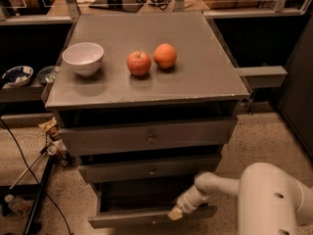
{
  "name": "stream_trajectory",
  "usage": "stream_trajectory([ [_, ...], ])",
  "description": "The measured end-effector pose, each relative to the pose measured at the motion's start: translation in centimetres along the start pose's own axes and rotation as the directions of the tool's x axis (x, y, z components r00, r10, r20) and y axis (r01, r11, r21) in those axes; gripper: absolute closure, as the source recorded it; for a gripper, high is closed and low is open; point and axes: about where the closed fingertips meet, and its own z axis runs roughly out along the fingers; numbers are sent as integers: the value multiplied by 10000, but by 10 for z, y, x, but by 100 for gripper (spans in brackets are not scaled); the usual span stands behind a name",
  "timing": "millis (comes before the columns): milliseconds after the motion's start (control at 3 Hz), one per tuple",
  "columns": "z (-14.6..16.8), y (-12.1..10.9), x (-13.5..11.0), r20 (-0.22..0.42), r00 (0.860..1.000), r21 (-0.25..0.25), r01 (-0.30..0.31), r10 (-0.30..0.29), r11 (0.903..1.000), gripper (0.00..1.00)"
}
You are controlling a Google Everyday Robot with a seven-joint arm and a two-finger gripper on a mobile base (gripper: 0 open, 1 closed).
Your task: Open bottom drawer
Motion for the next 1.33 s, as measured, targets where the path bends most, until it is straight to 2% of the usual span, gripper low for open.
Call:
stream_trajectory([
  [667,0,2,-1,52,10000,14,-62,61,10000,100],
  [1000,0,4,-1,74,9999,7,-80,80,10000,96],
  [1333,0,4,-1,74,9999,6,-80,80,10000,73],
])
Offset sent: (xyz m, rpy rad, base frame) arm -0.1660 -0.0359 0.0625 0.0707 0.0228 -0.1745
